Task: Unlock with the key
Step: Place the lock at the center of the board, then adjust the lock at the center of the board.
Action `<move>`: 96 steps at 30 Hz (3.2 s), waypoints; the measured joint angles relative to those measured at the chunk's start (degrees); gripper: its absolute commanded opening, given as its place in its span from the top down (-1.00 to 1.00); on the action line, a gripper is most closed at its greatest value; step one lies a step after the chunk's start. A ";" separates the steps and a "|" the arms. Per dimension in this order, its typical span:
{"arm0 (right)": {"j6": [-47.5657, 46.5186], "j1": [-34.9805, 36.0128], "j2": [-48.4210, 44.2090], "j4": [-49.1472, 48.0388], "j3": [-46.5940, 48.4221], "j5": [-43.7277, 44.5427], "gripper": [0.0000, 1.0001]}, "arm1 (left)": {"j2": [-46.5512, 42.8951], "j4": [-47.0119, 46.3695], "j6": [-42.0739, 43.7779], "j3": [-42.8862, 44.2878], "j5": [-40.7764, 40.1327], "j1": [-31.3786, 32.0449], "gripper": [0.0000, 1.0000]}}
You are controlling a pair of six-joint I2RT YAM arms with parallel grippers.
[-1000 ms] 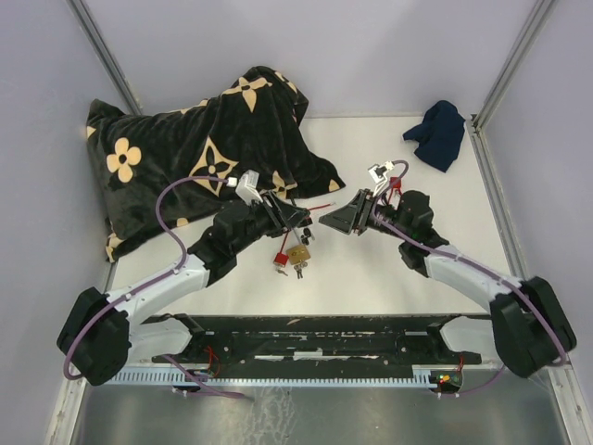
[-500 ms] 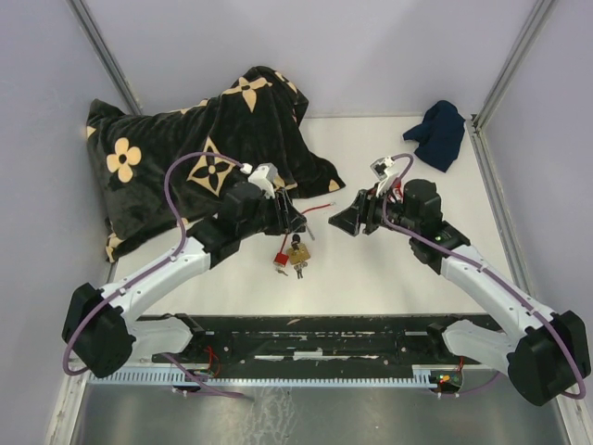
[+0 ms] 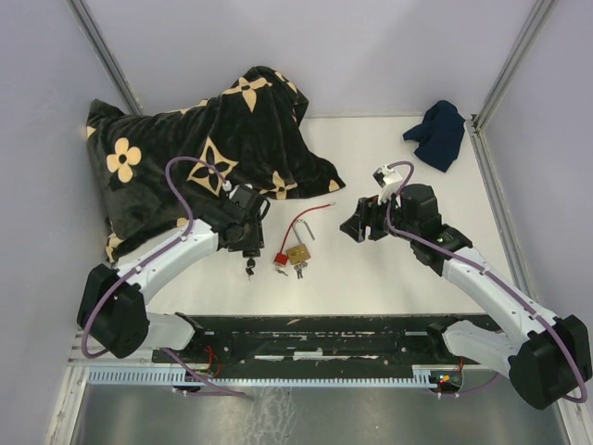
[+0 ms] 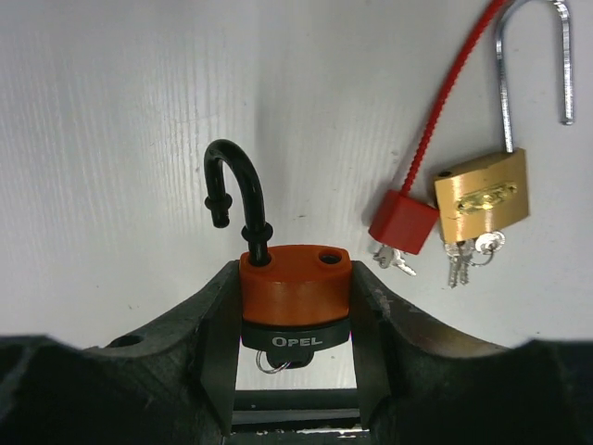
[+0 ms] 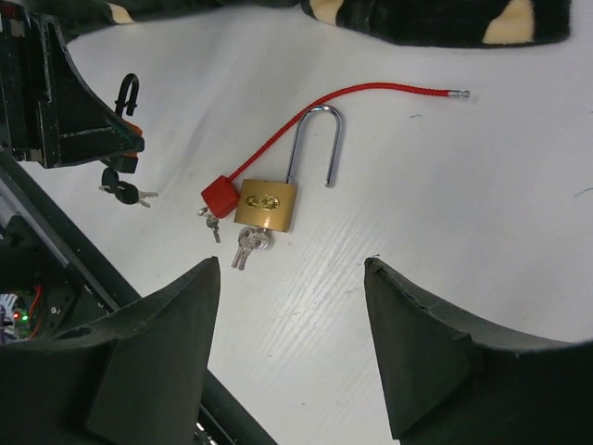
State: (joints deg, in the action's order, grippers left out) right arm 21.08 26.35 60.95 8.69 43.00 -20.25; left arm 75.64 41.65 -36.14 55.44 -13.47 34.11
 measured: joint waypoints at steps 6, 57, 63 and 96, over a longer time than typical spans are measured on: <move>-1.05 0.00 -0.57 1.33 -0.26 2.73 -0.45 | 8.70 0.44 -0.02 0.00 0.37 -0.83 0.73; -8.57 -20.02 52.85 15.39 43.39 25.46 -0.63 | -19.17 -8.00 19.85 -0.98 -16.46 -1.55 -0.92; -9.70 -21.31 62.82 17.33 50.16 23.06 -0.32 | -17.27 -7.96 19.91 -1.11 -16.59 -2.16 -0.92; -20.41 -2.58 45.07 26.51 28.70 17.88 -0.34 | -18.99 -8.00 19.89 -1.46 -14.21 -2.89 -0.87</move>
State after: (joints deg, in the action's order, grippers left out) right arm 0.67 23.77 106.02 35.20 71.70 -2.37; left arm 56.64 33.65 -16.25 53.98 -27.68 31.22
